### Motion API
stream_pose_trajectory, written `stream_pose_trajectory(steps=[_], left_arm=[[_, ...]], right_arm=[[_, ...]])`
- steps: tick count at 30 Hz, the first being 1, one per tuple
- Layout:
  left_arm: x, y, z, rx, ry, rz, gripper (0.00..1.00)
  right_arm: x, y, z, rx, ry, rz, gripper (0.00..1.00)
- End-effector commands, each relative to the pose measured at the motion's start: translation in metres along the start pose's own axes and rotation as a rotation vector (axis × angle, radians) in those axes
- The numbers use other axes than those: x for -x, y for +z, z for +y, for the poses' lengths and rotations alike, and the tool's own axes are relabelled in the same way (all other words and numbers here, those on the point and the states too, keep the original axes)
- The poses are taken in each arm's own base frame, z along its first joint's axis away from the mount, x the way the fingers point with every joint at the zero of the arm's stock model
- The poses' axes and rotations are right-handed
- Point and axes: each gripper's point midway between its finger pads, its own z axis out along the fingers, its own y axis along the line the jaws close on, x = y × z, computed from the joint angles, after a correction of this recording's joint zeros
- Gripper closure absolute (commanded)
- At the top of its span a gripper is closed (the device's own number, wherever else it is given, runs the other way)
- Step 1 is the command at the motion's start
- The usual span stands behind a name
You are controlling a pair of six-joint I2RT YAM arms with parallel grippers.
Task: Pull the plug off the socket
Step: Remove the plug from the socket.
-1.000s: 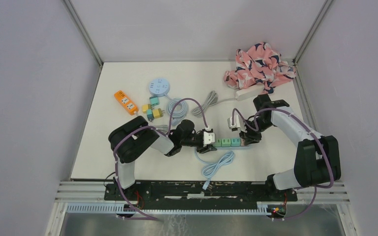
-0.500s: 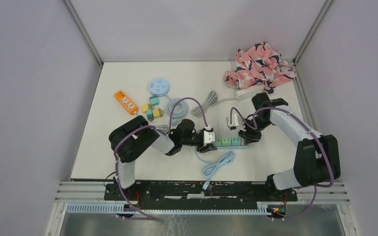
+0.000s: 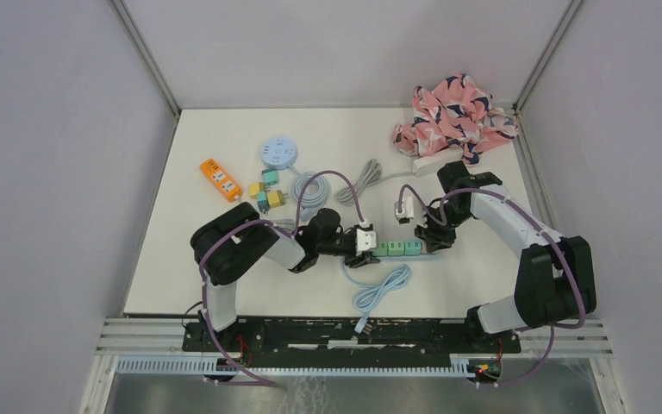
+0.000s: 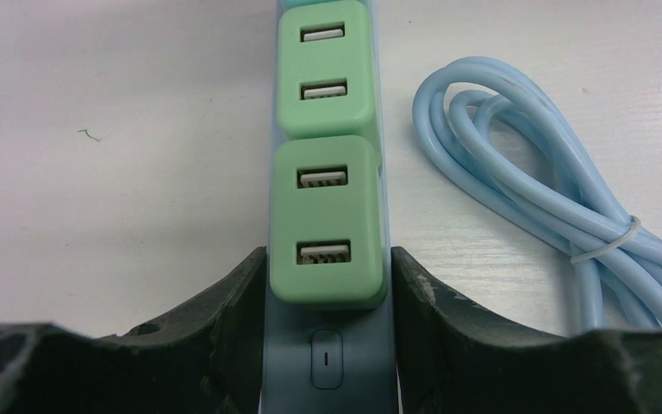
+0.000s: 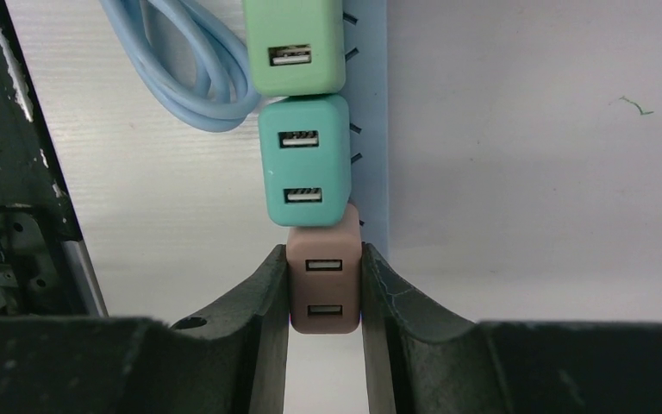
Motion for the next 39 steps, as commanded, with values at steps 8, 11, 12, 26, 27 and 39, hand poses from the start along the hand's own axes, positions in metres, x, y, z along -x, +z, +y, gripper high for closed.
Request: stream_pose_trajectory(steps=[8, 11, 12, 26, 27, 39], left_arm=[[-0.036, 0.0, -0.007, 0.002, -0.059, 0.115, 0.97], [-0.036, -0.001, -0.008, 0.002, -0.059, 0.114, 0.97], [-0.036, -0.001, -0.008, 0.004, -0.058, 0.113, 0.97], [-0.038, 0.0, -0.007, 0.001, -0.066, 0.119, 0.97], [-0.037, 0.0, -0.007, 0.0, -0.065, 0.118, 0.97], [-0.033, 0.001, -0.006, 0.004, -0.069, 0.106, 0.97]], right_arm=[[0.07, 0.011, 0.029, 0.116, -0.127, -0.183, 1.0], [0.062, 0.0, -0.002, -0.012, -0.045, -0.134, 1.0], [0.054, -0.006, -0.01, -0.047, -0.017, -0.132, 1.0], [0.078, 0.01, 0.026, 0.099, -0.114, -0.228, 1.0], [0.078, 0.008, 0.019, 0.067, -0.085, -0.21, 1.0], [0.041, -0.003, 0.023, 0.08, -0.073, -0.207, 1.0]])
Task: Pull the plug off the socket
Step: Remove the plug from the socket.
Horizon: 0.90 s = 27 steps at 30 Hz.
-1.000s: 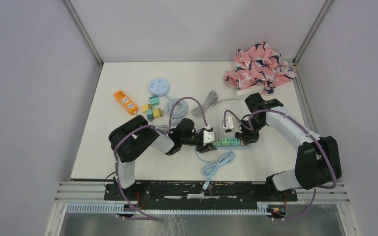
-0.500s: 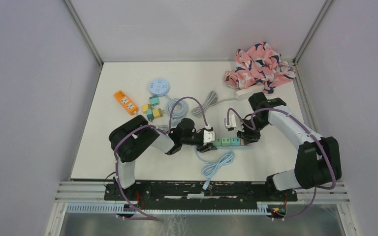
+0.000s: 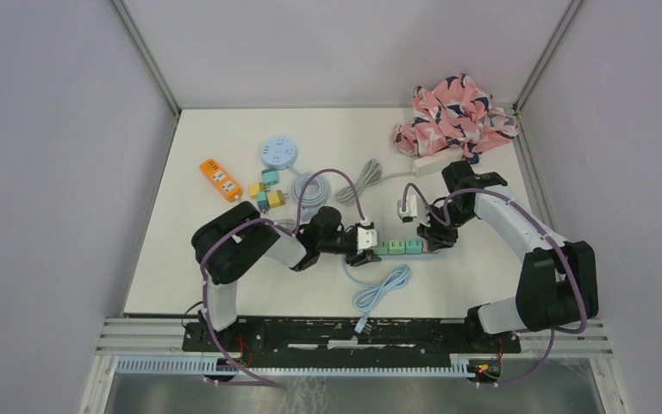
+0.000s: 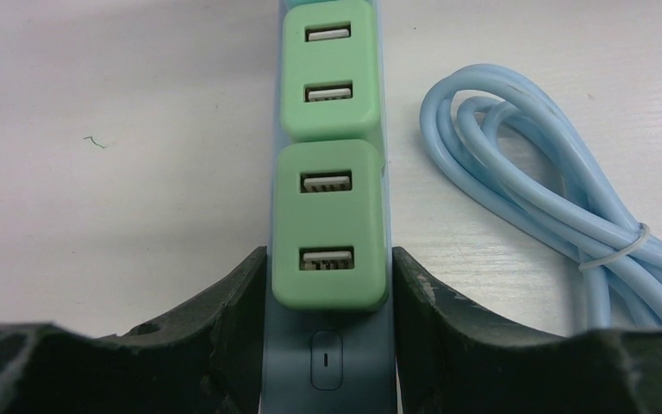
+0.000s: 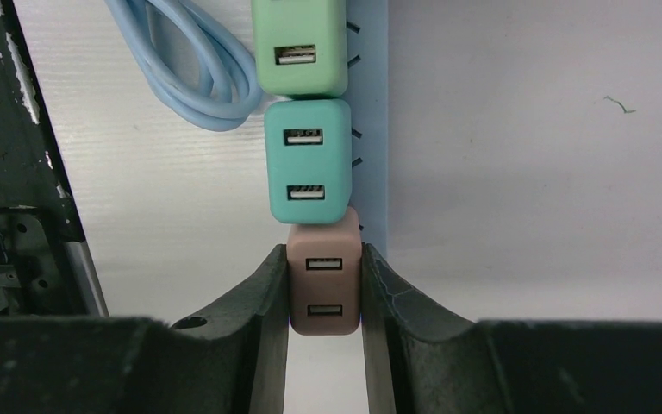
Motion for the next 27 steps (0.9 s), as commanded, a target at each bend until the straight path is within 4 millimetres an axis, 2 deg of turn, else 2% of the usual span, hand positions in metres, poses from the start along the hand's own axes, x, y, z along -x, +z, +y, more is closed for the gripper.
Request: stream_pose_trajectory(steps=[1, 3, 6, 9, 12, 22, 27], left_arm=[[-0.033, -0.001, -0.009, 0.009, -0.078, 0.107, 0.96], [-0.027, -0.001, -0.006, 0.022, -0.102, 0.095, 0.89], [-0.017, -0.004, -0.003, 0.05, -0.126, 0.064, 0.68], [0.003, -0.013, -0.003, 0.089, -0.117, -0.022, 0.45], [0.021, -0.024, -0.001, 0.131, -0.103, -0.092, 0.3], [0.069, -0.06, -0.004, 0.199, -0.074, -0.232, 0.12], [0.08, -0.066, -0.007, 0.184, -0.066, -0.244, 0.12]], right_arm=[[0.041, 0.01, 0.024, 0.102, -0.073, -0.171, 1.0], [0.049, 0.022, 0.023, 0.102, -0.095, -0.148, 1.0], [0.058, 0.03, 0.023, 0.117, -0.105, -0.141, 1.0], [0.057, 0.033, 0.021, 0.112, -0.1, -0.139, 1.0], [0.056, 0.034, 0.021, 0.106, -0.099, -0.136, 1.0], [0.061, 0.037, 0.024, 0.12, -0.119, -0.149, 1.0], [0.063, 0.04, 0.025, 0.121, -0.132, -0.146, 1.0]])
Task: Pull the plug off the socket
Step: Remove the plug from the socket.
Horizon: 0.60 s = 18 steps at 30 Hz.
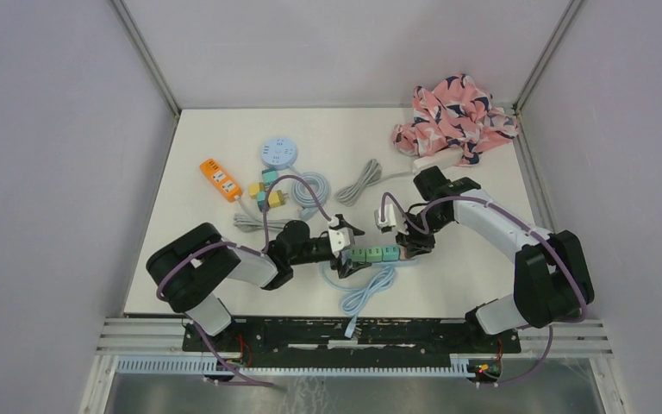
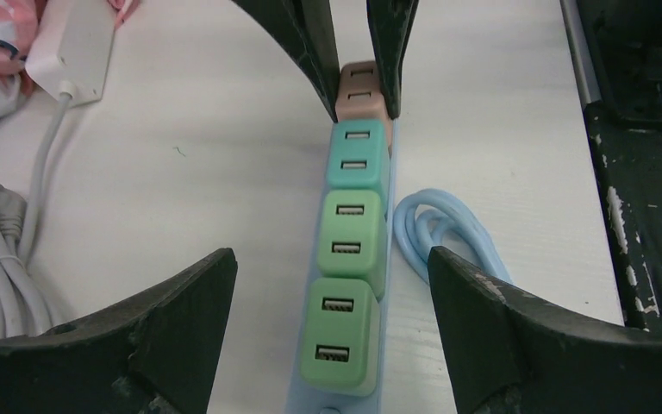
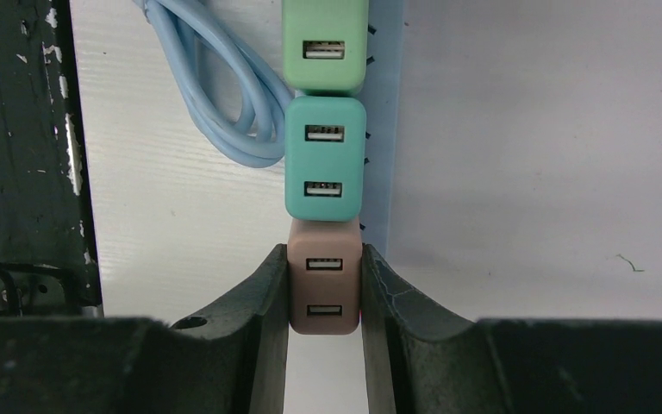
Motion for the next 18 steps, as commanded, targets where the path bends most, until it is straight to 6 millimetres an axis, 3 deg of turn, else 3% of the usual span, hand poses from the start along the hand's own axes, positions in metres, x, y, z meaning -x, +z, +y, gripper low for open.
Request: stream_pose_trajectory(steps=[1, 7, 18], left_arm=[[0.031, -0.001, 0.002, 0.008, 0.018, -0.084, 0.12], [0.031, 0.018, -0.003, -0.056, 0.023, -0.078, 0.23], [-0.001, 0.044, -0.011, -0.122, 0.006, 0.031, 0.46]], right_arm=[[0.021, 0.005, 0.005, 0.026, -0.024, -0.087, 1.0], [0.024, 0.006, 0.004, 0.02, -0.029, -0.088, 1.0], [0.024, 0.006, 0.003, 0.016, -0.025, -0.087, 1.0]])
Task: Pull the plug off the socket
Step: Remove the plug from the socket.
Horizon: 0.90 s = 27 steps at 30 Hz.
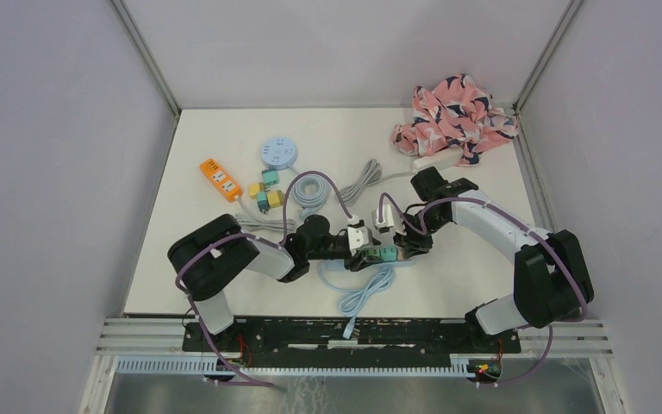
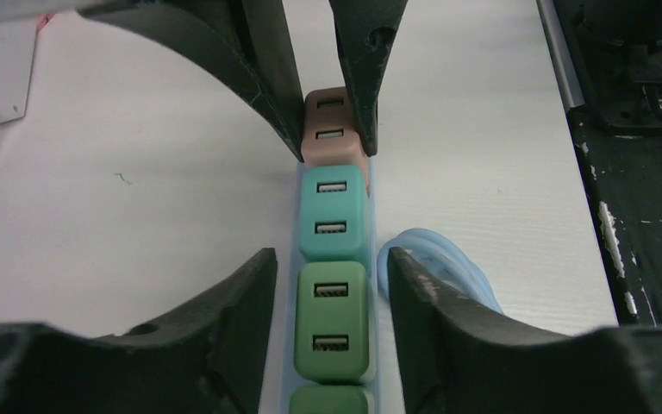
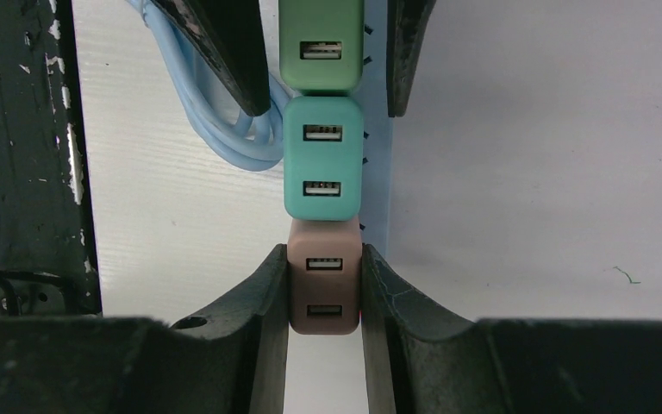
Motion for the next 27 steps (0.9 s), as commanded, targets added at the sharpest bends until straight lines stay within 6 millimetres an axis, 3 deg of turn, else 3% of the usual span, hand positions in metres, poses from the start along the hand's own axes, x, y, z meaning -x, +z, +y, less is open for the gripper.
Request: stream_pose_trajectory(steps=[1, 7, 15, 22, 27], left_arm=[[-0.003, 0.011, 0.0, -0.033, 0.02, 0.025, 0.51], [-0.02, 0.013, -0.003, -0.064, 0.01, 0.101, 0.96], [-0.049, 0.005, -0.004, -0.063, 0.012, 0.218, 0.97], [-0.061, 0.007, -0.004, -0.068, -0.002, 0.229, 0.97], [-0.072, 0.011, -0.007, -0.092, -0.019, 0.242, 0.97]], right_arm=[[0.019, 0.001, 0.001, 0.011, -0.017, -0.081, 1.0], [0.026, 0.0, 0.001, 0.007, -0.013, -0.112, 1.0], [0.051, -0.016, -0.004, -0.062, -0.039, -0.234, 1.0], [0.019, -0.041, -0.008, -0.121, -0.003, -0.205, 1.0], [0.028, -0.015, 0.014, -0.026, -0.099, -0.217, 1.0]])
